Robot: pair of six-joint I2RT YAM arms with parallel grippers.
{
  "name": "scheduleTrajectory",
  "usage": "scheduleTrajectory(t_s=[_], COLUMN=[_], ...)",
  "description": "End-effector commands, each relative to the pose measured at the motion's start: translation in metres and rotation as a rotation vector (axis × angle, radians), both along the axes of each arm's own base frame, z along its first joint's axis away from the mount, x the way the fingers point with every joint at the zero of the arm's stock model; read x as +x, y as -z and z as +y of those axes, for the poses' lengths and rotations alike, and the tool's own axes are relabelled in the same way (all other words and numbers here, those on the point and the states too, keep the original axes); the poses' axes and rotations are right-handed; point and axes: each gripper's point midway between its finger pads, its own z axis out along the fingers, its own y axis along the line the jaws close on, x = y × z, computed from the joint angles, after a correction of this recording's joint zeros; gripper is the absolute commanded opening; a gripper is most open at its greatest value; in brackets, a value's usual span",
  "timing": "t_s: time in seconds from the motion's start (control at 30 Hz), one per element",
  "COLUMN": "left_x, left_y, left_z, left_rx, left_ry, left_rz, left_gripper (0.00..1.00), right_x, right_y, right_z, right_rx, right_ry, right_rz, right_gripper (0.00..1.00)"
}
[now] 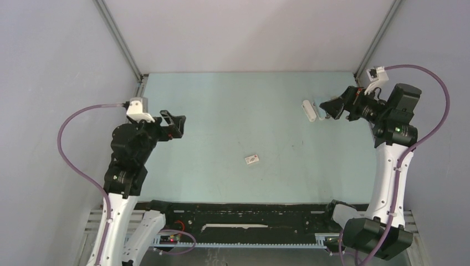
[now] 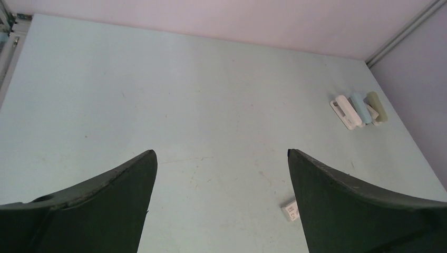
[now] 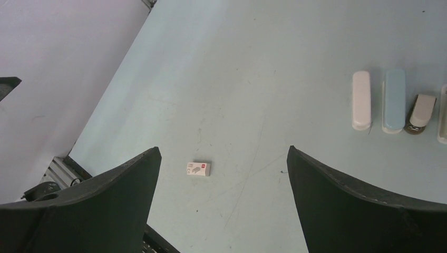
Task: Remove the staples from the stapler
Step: Reset both arms
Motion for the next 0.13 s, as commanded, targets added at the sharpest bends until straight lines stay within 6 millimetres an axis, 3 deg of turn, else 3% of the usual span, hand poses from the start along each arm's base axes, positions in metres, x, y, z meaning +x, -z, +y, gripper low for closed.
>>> scheduleTrajectory(t_s=[0.0, 0.1], left_x=[-0.0027, -0.0035], left_y=[-0.0175, -0.0182], left_z=[0.0057, 0.0056], left_rx=[0.027, 0.023], left_ry=[-0.02, -0.021], left_rz=[-0.059, -0.061], left_gripper=[1.0, 1.0], right_x=[-0.0022, -0.0026], right_y=[-0.0109, -0.0094], right_z=[-0.0023, -0.0027], right_rx=[-0.032, -0.046], right_ry=[0.015, 0.016], right_rz=[-0.056, -0.057], right_gripper=[1.0, 1.0])
